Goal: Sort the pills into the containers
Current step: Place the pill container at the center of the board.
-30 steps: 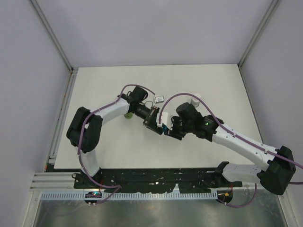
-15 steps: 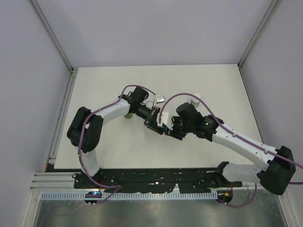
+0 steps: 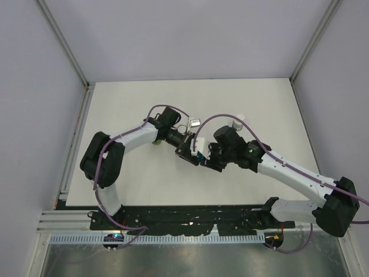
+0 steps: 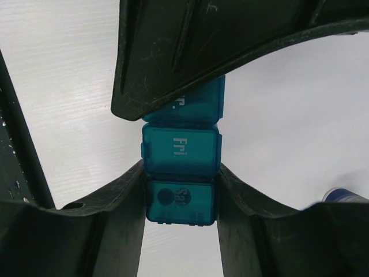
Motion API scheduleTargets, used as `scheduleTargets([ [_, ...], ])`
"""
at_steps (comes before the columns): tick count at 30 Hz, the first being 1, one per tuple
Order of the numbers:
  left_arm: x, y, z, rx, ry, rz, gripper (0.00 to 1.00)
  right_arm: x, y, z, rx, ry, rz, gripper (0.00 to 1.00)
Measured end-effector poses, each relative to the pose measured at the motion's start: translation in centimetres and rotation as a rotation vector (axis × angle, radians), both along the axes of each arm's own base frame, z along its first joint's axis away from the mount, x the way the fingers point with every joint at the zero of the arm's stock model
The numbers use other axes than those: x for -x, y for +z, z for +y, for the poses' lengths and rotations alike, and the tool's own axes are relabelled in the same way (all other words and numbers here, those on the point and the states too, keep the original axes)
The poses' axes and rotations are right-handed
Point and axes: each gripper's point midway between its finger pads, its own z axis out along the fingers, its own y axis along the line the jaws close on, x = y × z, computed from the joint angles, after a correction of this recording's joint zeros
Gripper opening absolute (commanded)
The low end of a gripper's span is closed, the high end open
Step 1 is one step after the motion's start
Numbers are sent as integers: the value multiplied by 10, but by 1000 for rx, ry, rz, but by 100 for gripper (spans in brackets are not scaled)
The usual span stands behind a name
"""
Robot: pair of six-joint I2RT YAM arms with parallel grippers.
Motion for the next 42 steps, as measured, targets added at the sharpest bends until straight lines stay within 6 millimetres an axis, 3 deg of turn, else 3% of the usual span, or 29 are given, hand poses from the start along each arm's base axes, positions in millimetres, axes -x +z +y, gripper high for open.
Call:
scheduleTargets([
  [5,-3,-2,-1,-10,8,-15,52,0,0,1,-6,0,3,11],
  [12,-4,-2,-1,-13,12,-22,52,1,0,2,-11,-5,10,11],
  [16,-5,-3,-1,-12,13,-26,42,1,1,2,-12,-7,11,11],
  [21,-3,-1,-3,-8,9,-20,0,2,0,0,-7,-9,15,11],
  [29,-2,0,-4,-10,11,-3,0,1,-1,0,-5,-11,14,11],
  [34,-3,0,-4,-8,11,-1,36,1,-1,0,-4,-11,14,11],
  [42,-3,0,-6,-2,7,-17,63,2,0,1,-8,-10,16,11],
])
